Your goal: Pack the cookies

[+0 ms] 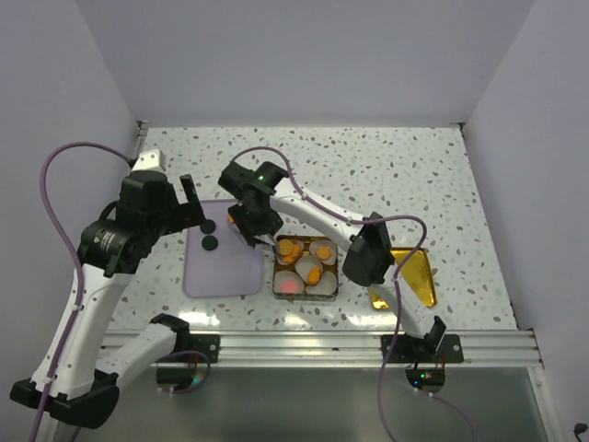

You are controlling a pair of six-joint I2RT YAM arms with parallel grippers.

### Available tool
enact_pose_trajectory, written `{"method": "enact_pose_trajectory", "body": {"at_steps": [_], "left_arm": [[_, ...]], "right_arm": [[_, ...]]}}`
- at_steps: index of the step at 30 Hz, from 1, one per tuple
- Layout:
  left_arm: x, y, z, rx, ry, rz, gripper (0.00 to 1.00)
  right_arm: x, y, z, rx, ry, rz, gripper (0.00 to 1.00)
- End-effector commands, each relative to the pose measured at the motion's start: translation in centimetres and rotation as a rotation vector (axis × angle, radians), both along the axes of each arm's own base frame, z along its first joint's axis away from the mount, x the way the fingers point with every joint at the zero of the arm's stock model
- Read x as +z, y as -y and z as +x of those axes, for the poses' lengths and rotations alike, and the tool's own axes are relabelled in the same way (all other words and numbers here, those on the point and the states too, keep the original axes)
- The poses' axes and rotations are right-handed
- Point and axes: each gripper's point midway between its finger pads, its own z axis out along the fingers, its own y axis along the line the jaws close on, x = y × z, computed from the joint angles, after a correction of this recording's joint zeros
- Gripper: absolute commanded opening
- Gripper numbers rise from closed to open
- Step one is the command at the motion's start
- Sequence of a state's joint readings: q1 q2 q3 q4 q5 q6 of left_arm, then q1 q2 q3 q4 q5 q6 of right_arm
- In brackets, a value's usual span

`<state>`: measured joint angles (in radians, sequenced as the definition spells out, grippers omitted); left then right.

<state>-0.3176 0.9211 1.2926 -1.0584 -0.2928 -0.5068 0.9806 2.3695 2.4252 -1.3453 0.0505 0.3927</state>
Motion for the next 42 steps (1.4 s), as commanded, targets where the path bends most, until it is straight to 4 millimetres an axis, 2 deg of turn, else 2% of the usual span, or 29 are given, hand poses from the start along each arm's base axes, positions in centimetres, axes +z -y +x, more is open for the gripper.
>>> {"method": "enact_pose_trajectory", "body": {"at_steps": [1,12,20,23,27,28,30,31,33,34,35,36,37,38,39,40,41,42], "left_arm": [[1.7,-1.1,-0.5,0.058,0.045,0.008,1.0],[2.3,-1.6,-0.6,0.082,0.058,0.018,1.0],[2.3,-1.7,-0.6,0.085,0.059,0.02,1.0],[2.3,-1.6,-0.4,0.08,0.06,0.021,1.0],[2.1,-1.4,0.1,0.068,0.053,0.029,1.0],[2.1,-1.1,0.3,0.054,0.051,0.03,1.0],[1.7,-0.7,0.9,0.036,0.032,0.032,1.0],[1.7,-0.3,1.1,0.02,0.028,0.027,1.0],[1.6,0.1,1.6,0.0,0.027,0.021,1.0],[1.5,0.6,1.9,-0.024,0.037,0.011,1.0],[1.5,0.9,2.1,-0.036,0.042,0.002,1.0],[1.1,1.3,2.6,-0.052,0.042,-0.003,1.0],[0.8,2.0,2.7,-0.08,0.034,-0.023,1.0],[0.3,2.5,3.0,-0.092,0.024,-0.034,1.0],[-0.1,2.8,3.1,-0.106,0.015,-0.043,1.0],[-0.7,3.6,3.4,-0.13,0.006,-0.067,1.0],[-1.1,4.0,3.5,-0.14,0.0,-0.078,1.0],[-1.6,4.4,3.9,-0.148,0.0,-0.093,1.0]], "right_arm": [[0.7,-0.7,-0.1,0.032,-0.014,0.035,0.56],[-1.2,-1.4,0.9,0.028,-0.013,0.029,0.54],[-1.6,-1.3,1.3,0.018,-0.017,0.027,0.41],[0.0,-1.2,1.9,0.005,0.008,0.054,0.39],[3.7,-0.1,3.4,-0.063,0.05,0.124,0.38],[5.6,0.5,3.4,-0.078,0.071,0.153,0.37],[7.5,1.5,3.7,-0.111,0.1,0.179,0.35],[8.8,2.5,3.1,-0.119,0.113,0.187,0.35],[10.2,3.6,2.7,-0.142,0.136,0.192,0.34],[11.1,4.8,1.7,-0.148,0.138,0.194,0.34],[11.4,5.4,1.4,-0.159,0.141,0.192,0.34],[10.8,6.4,0.6,-0.172,0.122,0.166,0.34],[11.2,7.1,0.2,-0.182,0.125,0.166,0.34],[12.9,8.1,-0.6,-0.199,0.143,0.196,0.34],[13.4,9.0,-1.0,-0.213,0.157,0.192,0.34],[12.8,10.1,-1.7,-0.227,0.145,0.166,0.34],[14.4,11.2,-2.6,-0.237,0.168,0.198,0.34],[13.9,12.3,-3.4,-0.256,0.153,0.176,0.34]]}}
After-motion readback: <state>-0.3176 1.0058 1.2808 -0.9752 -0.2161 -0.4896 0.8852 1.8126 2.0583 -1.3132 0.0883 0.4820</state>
